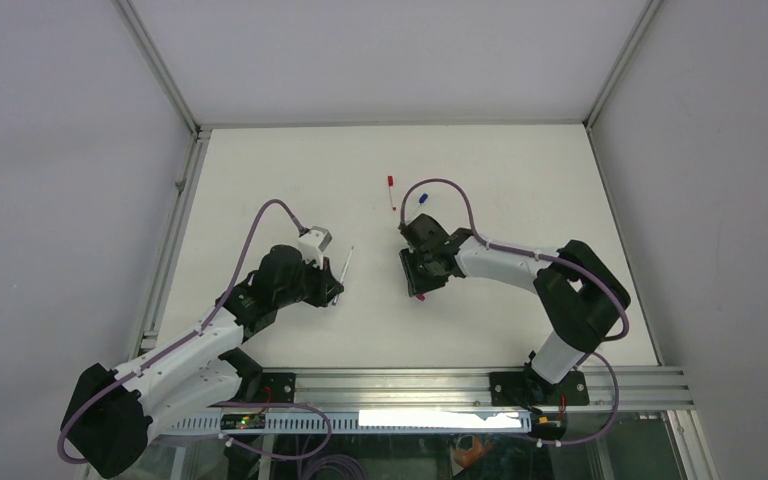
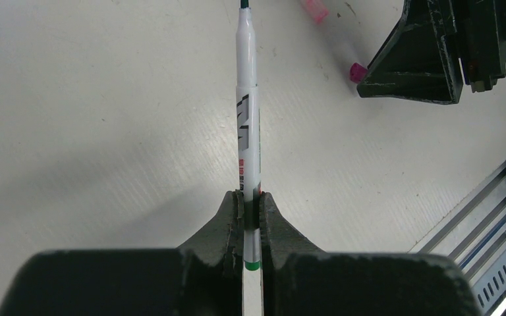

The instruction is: Insert the pens into the pen caps

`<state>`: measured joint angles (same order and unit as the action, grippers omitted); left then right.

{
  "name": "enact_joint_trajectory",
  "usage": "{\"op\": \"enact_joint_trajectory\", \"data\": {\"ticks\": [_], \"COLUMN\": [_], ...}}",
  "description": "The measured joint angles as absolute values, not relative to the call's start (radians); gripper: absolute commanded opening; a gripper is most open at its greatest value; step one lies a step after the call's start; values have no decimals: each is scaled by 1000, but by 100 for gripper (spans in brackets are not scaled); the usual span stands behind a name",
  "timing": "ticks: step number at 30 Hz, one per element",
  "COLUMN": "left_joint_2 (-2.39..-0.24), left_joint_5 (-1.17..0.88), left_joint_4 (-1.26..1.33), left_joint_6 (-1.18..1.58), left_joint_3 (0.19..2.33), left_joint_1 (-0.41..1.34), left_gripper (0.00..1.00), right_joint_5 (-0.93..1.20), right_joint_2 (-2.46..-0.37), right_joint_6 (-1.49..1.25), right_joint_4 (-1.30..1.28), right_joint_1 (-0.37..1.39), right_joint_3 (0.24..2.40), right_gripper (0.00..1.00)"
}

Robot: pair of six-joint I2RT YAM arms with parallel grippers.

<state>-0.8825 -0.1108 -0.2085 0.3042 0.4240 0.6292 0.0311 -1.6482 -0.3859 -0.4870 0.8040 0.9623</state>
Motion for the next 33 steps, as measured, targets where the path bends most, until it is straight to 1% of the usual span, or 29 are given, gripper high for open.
{"op": "enact_joint_trajectory", "data": {"ticks": [7,11,13,16,17,27,29,33], "left_joint_2": [-886,-891,-891,-892,-893,-896,-892,-863], "left_joint_5": [-111,-112,-112,-112,-112,-112,-118,-151], "left_joint_4": [-208,-208,-208,-208,-208,-175,-134,0], "left_joint_6": [307,307,307,307,307,307,315,345], "left_joint_3": [424,424,424,424,424,430,426,389], "left_joint_1": [629,629,629,629,629,629,629,630], "left_gripper": [0,0,0,0,0,0,0,0], "right_joint_5": [-15,-61,-83,-101,-104,-134,-142,-151], "right_joint_2": [-1652,-1662,-1673,-1687,-1691,-1681,-1628,-1436], "right_joint_6": [-382,-382,-383,-382,-383,-400,-416,-457], "right_joint_4": [-491,-503,-512,-517,-518,-471,-418,-239], "right_joint_1": [825,846,855,862,863,867,867,859], "right_joint_3": [963,975,988,1003,1008,1002,957,856], "right_gripper": [29,23,16,2,0,0,0,0]}}
